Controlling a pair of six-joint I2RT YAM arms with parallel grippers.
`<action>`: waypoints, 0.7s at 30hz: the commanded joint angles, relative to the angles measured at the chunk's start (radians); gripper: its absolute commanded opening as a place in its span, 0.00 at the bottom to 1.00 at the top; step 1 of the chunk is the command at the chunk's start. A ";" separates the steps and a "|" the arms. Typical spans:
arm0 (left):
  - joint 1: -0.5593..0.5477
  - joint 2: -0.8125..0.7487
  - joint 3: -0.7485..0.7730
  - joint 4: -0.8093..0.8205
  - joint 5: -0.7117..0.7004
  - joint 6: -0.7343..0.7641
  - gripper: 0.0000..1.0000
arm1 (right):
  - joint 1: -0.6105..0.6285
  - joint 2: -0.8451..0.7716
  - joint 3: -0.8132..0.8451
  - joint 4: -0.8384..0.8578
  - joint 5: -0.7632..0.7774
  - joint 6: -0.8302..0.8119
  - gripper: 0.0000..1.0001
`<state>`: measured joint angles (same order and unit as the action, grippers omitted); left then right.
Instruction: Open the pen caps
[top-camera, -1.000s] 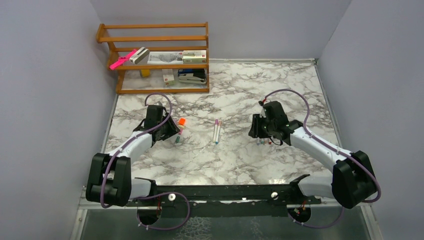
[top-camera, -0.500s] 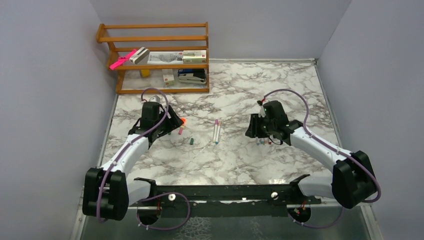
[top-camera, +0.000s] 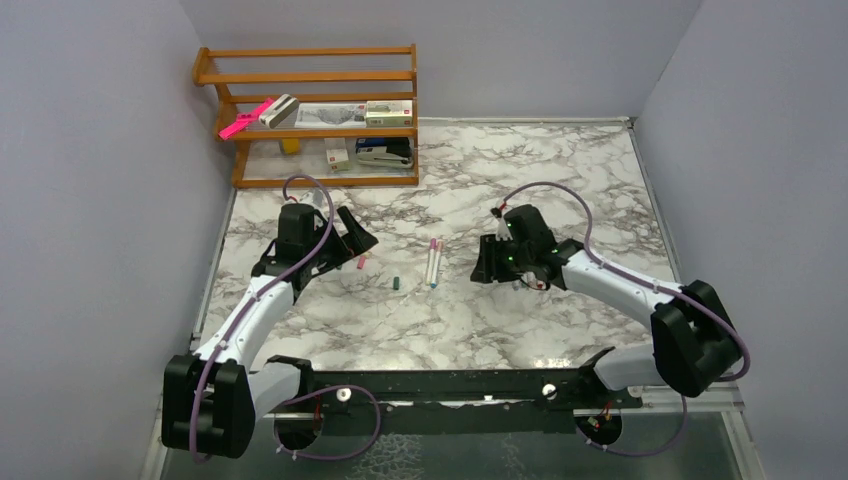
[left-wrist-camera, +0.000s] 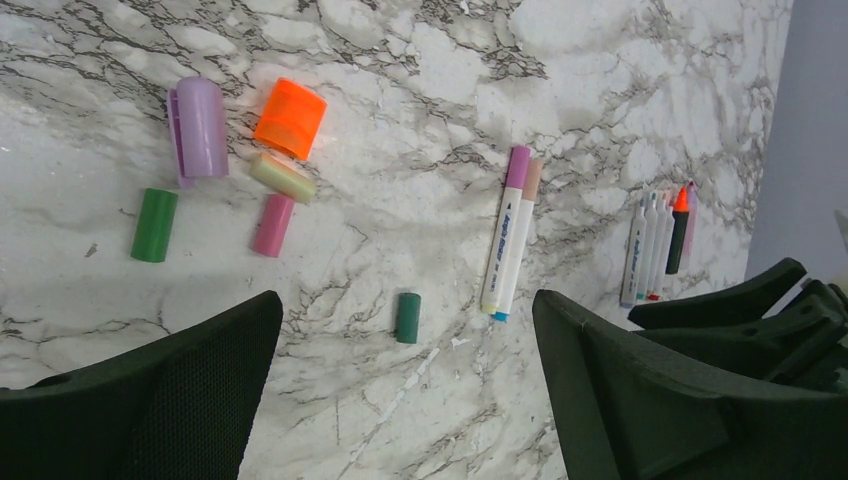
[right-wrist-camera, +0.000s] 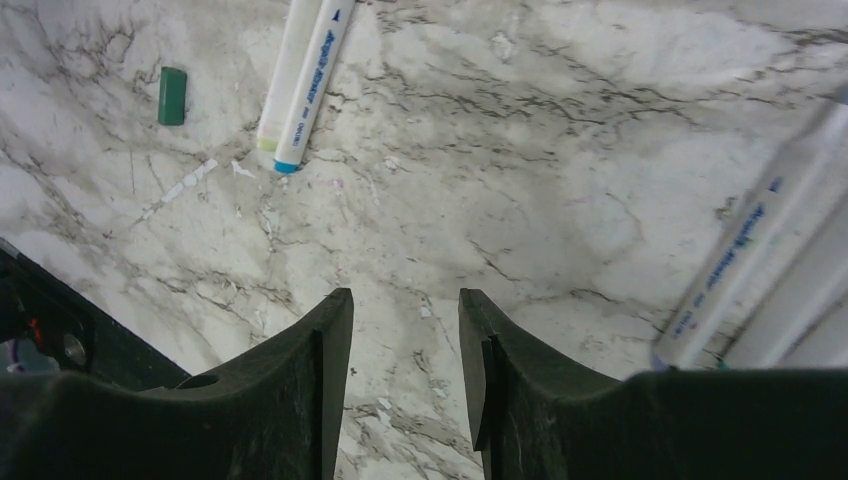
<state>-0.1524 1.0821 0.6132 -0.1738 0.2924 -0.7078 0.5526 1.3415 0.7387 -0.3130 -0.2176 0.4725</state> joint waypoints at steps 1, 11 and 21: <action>0.005 -0.028 -0.017 0.014 0.058 -0.013 0.99 | 0.081 0.086 0.081 0.024 0.043 0.048 0.44; 0.005 -0.059 -0.052 0.033 0.090 -0.024 0.99 | 0.193 0.307 0.283 -0.077 0.233 0.113 0.44; 0.005 -0.081 -0.074 0.046 0.115 -0.028 0.99 | 0.235 0.451 0.417 -0.129 0.319 0.143 0.44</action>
<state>-0.1524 1.0225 0.5537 -0.1577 0.3702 -0.7288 0.7685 1.7458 1.1011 -0.4061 0.0265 0.5873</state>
